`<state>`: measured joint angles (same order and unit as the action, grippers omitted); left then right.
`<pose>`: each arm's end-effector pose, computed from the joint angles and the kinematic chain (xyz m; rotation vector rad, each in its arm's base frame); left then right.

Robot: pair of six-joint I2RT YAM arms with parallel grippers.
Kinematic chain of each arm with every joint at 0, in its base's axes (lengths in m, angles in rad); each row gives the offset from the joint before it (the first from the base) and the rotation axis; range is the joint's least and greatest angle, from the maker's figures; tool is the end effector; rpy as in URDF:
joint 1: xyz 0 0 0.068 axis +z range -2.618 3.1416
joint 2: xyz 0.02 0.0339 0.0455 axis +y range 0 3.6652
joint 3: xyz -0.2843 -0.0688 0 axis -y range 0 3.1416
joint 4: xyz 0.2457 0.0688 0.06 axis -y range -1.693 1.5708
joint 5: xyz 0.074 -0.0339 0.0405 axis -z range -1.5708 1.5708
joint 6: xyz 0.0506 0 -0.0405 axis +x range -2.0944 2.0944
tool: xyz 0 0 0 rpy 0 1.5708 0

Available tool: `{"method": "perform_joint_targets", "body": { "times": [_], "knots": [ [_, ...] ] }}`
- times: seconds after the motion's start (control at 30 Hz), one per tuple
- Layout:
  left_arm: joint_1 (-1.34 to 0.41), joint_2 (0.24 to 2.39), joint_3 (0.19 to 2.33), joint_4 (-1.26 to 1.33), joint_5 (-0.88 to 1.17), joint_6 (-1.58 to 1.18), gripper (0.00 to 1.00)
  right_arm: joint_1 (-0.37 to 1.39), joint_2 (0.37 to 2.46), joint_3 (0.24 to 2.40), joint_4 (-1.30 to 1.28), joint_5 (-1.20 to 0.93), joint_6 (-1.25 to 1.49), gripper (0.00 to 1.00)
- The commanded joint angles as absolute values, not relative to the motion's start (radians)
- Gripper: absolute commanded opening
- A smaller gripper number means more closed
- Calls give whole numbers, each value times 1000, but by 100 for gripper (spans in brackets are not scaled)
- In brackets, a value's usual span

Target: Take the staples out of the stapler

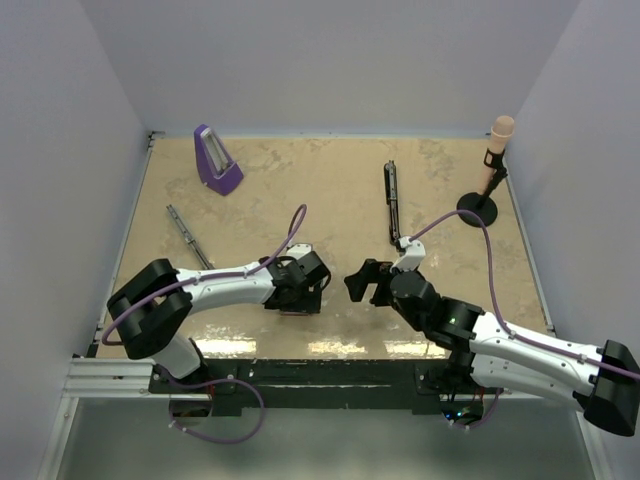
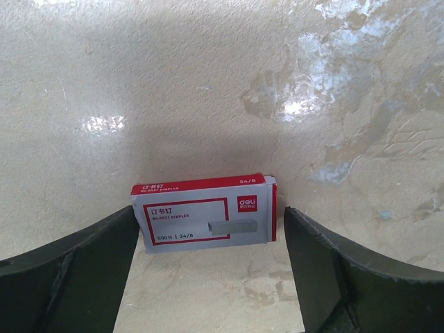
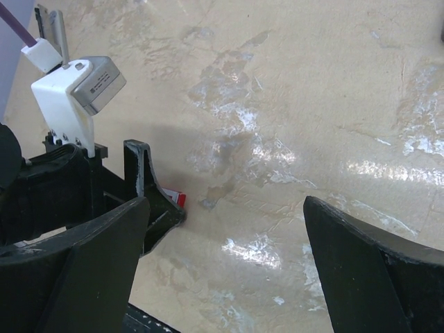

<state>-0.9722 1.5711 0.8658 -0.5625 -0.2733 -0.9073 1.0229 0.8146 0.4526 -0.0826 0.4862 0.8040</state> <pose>0.1706 -0.2258 0.1671 0.0314 2.7425 -0.1155 0.1156 0.1440 0.2383 0.0930 2.0267 0.6979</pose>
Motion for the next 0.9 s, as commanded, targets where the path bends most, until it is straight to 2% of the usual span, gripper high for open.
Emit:
{"method": "perform_joint_targets", "body": {
  "times": [0.0,0.53,0.87],
  "knots": [
    [-986,1598,902,-604,-333,-940,87,1025,796,448,-83,531,818,99],
    [-993,1641,913,-611,-337,-943,79,1025,793,443,-75,529,816,98],
    [-994,1632,914,-612,-341,-945,70,1025,810,449,-60,523,808,99]
  ]
}}
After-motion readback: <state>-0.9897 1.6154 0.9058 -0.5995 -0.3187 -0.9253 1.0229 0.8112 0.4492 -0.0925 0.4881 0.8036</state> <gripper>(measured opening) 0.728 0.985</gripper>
